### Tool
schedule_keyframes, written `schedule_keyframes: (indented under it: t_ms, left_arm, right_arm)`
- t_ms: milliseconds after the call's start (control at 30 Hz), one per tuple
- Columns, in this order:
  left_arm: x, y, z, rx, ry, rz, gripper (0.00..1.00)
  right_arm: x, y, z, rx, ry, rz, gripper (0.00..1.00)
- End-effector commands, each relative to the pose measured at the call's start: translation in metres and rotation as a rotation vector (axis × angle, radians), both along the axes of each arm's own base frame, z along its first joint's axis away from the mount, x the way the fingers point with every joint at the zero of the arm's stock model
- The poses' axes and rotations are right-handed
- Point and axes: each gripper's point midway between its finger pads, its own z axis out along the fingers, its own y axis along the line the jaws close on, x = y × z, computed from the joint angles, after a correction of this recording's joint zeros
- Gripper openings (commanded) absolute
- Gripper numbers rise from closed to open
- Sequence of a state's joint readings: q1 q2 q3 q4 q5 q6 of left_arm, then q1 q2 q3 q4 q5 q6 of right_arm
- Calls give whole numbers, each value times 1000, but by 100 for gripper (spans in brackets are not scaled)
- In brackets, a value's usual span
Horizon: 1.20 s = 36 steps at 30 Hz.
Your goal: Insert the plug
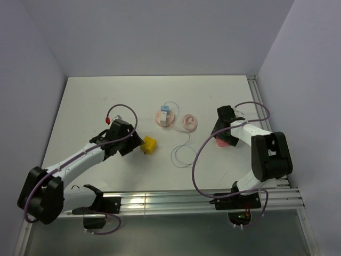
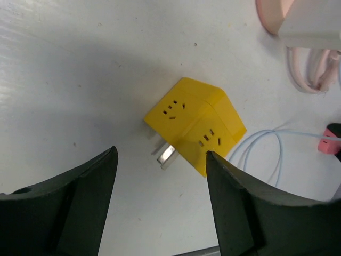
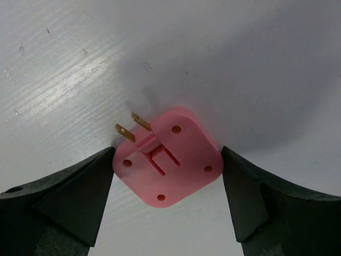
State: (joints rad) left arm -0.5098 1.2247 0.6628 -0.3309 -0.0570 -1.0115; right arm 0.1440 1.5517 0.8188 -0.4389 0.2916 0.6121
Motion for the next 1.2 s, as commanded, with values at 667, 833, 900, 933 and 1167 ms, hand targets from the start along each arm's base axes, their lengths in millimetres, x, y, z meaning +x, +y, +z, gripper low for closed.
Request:
schedule_keyframes:
  t_ms: [667,833,900,933,1167]
  left_arm:
    - [-16,-9,129,-208,-365,-111,71]
    - [-19,-35,143,-292,-395,-251,71]
    - [-23,-48,151,-328,-409,-333,71]
    - [-23,-51,153,-332,-413,-355,71]
    - [-30,-63,165,-353,-407,-463,74]
  right_arm:
    - [16,35,46,162,-200,149,0]
    - [16,78,101,225,-368,379,0]
    - [6,114,124,246,-424,562,0]
    - [2,128,136,253,-448,624,0]
    - [-58,213,182,304,-584,1049,0]
